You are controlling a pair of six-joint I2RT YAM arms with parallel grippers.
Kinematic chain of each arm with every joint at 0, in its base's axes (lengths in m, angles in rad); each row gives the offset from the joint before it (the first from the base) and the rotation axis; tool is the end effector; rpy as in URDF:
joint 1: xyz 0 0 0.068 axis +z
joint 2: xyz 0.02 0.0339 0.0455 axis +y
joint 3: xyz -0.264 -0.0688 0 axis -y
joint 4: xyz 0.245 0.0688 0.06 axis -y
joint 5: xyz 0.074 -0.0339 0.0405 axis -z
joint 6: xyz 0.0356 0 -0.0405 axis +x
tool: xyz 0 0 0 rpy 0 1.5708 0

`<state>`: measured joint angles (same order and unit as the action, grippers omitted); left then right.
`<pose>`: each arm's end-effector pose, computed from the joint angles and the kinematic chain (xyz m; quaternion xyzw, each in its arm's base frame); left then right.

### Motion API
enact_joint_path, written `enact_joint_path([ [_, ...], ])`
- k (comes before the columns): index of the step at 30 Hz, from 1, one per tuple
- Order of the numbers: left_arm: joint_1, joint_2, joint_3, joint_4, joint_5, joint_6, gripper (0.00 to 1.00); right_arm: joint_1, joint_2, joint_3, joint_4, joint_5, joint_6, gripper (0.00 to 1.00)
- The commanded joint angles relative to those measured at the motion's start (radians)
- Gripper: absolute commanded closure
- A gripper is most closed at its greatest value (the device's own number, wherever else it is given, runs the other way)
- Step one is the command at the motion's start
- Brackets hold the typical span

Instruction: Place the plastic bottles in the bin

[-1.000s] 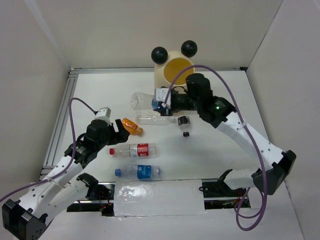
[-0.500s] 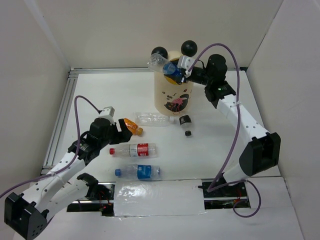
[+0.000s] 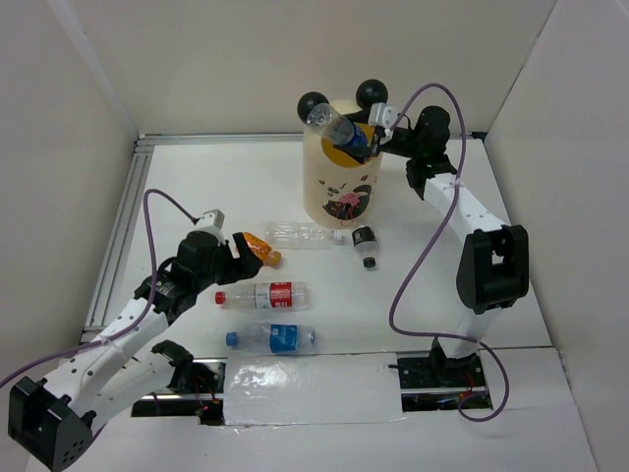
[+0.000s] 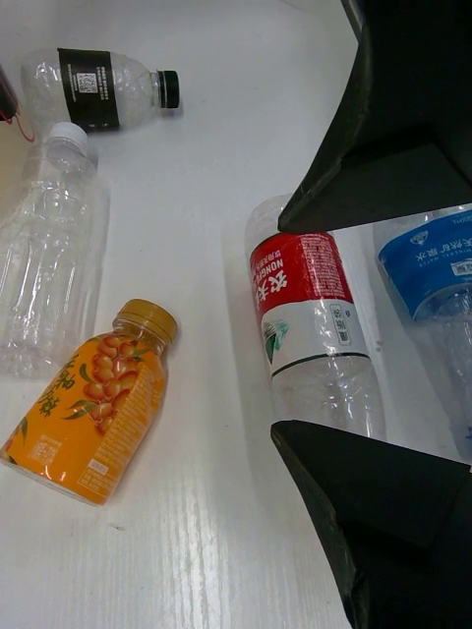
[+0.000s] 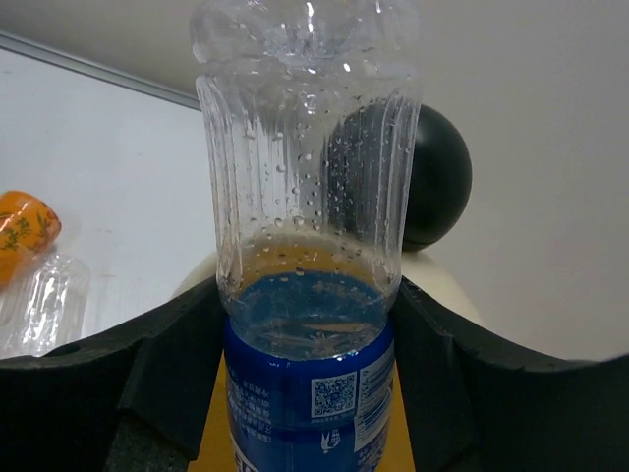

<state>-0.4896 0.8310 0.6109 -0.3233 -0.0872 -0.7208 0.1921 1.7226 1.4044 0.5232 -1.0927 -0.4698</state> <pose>0.1673 -0.0856 0.2570 -0.1216 0.8618 -0.2481 0.4253 0.3865 0.1074 0.3732 -0.5564 0.3790 0.2330 0.7018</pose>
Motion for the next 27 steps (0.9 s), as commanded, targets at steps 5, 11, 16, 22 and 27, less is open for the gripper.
enact_joint_path([
  [5,-0.004,0.043,0.053,-0.029,-0.057,-0.193,0.04,-0.025,-0.053,-0.019,0.010,-0.136,-0.048,0.00],
  [11,-0.027,0.157,0.072,-0.069,-0.126,-0.498,0.01,-0.045,-0.173,0.025,-0.382,-0.178,-0.299,0.00],
  [16,-0.049,0.279,0.130,-0.039,-0.226,-0.693,0.01,-0.063,-0.201,0.215,-0.670,-0.006,-0.123,0.00],
  [22,-0.037,0.516,0.236,0.030,-0.356,-0.734,0.01,-0.125,-0.331,0.075,-0.855,-0.046,-0.165,0.00],
  [27,0.016,0.724,0.372,-0.077,-0.375,-0.721,0.01,-0.193,-0.423,-0.050,-0.986,-0.058,-0.228,0.00],
])
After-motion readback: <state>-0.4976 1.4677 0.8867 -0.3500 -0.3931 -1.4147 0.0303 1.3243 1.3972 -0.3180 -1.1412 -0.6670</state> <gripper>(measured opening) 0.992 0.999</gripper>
